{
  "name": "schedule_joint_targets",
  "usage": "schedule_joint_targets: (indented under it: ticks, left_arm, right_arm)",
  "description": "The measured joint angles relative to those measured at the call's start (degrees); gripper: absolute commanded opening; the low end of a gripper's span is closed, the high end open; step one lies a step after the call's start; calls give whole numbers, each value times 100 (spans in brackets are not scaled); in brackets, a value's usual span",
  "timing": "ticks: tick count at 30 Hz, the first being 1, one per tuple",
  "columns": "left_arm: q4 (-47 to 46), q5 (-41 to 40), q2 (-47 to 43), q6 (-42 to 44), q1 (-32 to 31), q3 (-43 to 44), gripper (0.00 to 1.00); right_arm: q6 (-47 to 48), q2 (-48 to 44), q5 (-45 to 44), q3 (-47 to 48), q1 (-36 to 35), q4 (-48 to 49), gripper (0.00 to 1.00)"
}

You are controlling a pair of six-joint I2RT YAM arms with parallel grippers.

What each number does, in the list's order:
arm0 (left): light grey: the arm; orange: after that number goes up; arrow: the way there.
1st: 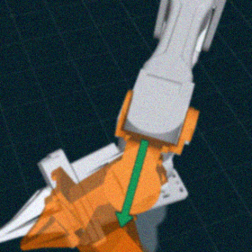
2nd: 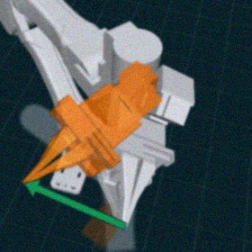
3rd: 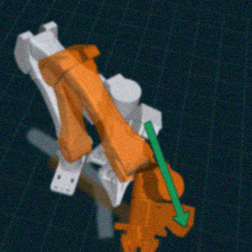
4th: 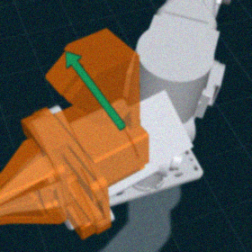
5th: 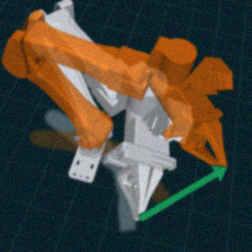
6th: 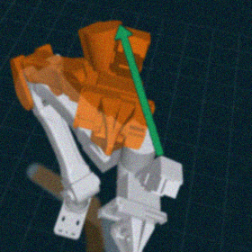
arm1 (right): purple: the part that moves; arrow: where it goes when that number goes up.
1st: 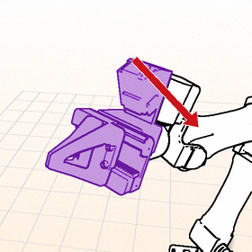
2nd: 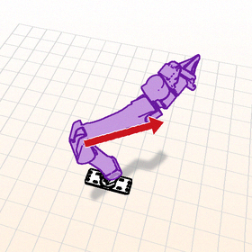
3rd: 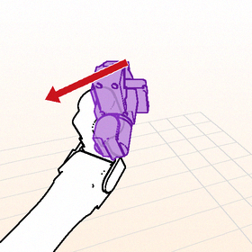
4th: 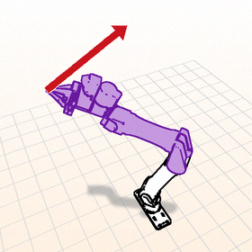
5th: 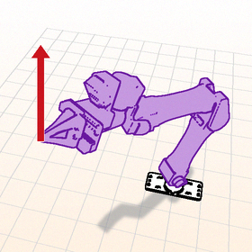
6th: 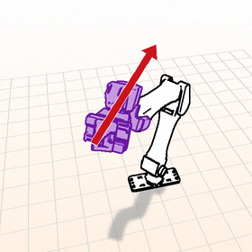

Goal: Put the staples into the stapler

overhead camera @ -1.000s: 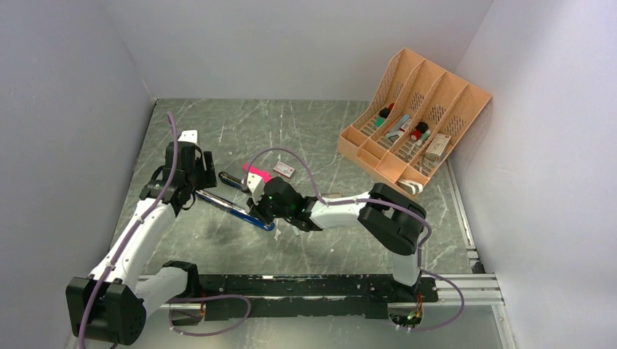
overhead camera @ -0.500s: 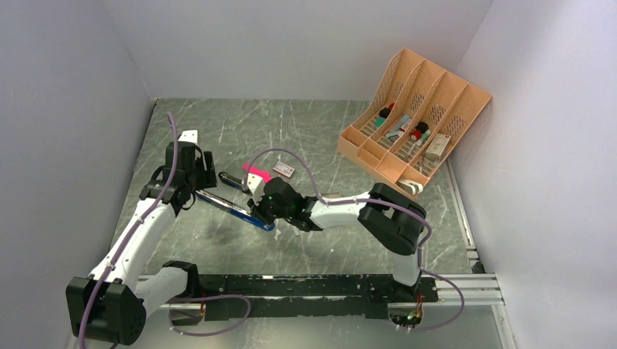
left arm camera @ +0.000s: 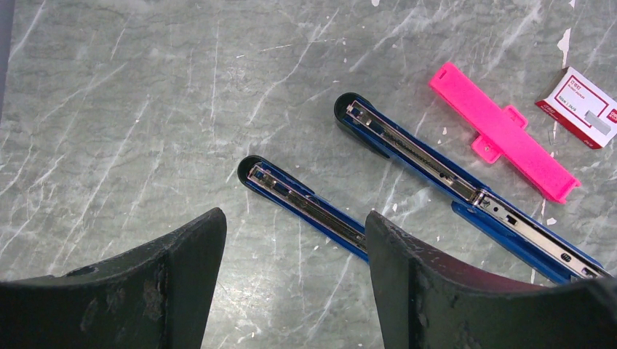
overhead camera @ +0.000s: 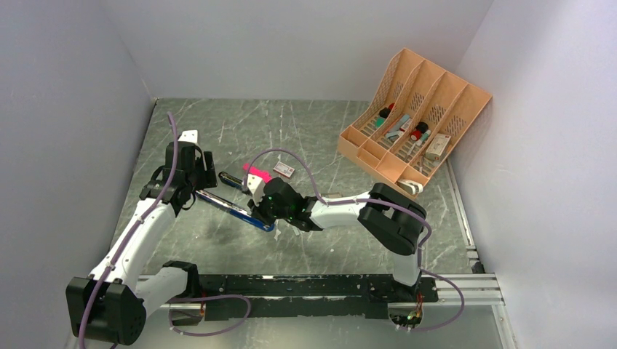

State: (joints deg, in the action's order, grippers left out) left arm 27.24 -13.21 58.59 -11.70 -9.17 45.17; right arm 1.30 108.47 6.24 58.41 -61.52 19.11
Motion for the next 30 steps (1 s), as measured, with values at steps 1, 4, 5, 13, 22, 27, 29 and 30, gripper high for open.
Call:
schedule_joint_targets:
  ticks: [1, 4, 5, 13, 22, 27, 29, 30]
  left_arm:
    - [0, 0, 0, 0, 0, 0, 74]
    - [0, 0, 0, 4, 0, 0, 74]
    - [-2, 0, 0, 11, 0, 0, 74]
    - [0, 0, 0, 17, -4, 0, 74]
    - [-2, 9, -4, 20, -4, 0, 74]
    - [-2, 37, -35, 20, -4, 0, 74]
    - [-2, 39, -37, 20, -4, 0, 74]
    - [-4, 42, -37, 20, -4, 0, 74]
  right_arm:
    - [0, 0, 2, 0, 0, -4, 0]
    - [0, 0, 7, 0, 0, -13, 2]
    - [2, 0, 9, 0, 0, -13, 3]
    - [2, 0, 17, 0, 2, -17, 3]
    - [87, 0, 98, 72, 7, -177, 0]
    - [166, 0, 197, 238, 7, -503, 0]
    - [201, 4, 249, 332, 7, -688, 0]
    - [225, 7, 275, 382, 4, -780, 0]
